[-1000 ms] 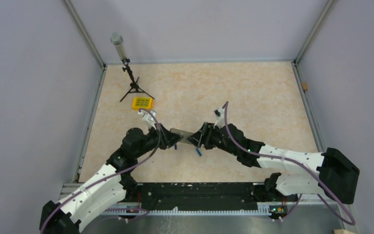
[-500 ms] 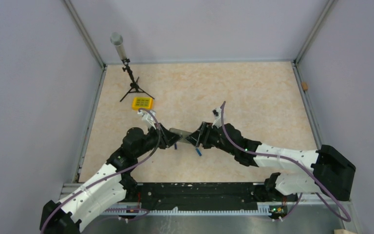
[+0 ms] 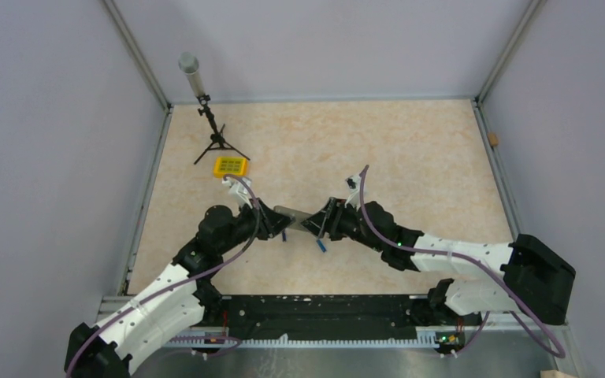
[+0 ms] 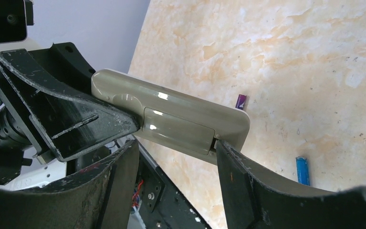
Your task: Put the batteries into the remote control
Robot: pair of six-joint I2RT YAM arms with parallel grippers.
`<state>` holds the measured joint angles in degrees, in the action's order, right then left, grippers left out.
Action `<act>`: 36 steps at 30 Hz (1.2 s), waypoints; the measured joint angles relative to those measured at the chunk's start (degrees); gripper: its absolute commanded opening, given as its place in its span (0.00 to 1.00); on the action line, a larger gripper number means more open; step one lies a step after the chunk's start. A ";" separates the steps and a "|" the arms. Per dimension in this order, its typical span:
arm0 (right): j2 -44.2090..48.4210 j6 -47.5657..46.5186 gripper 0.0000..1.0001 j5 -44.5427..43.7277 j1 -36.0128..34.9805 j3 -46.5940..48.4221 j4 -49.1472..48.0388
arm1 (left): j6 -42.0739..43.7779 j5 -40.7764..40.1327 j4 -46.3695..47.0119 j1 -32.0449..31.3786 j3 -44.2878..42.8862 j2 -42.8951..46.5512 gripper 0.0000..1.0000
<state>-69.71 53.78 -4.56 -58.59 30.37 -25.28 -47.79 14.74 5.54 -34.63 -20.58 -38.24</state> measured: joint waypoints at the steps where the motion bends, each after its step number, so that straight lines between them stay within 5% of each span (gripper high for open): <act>1: 0.00 -0.04 0.59 0.00 0.00 0.00 0.00 | 0.00 0.00 0.02 0.00 0.00 -0.17 0.00; 25: 0.35 0.50 0.58 5.22 0.09 -0.72 -5.18 | 1.40 1.66 0.83 -1.22 -1.14 -4.37 0.00; 36: 5.42 -0.07 0.58 1.77 0.09 -0.72 1.05 | 2.49 0.59 -0.63 -1.27 -1.84 -1.88 0.00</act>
<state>-64.29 53.71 -2.79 -58.50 29.65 -24.23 -45.30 15.33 4.91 -35.90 -22.41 -40.12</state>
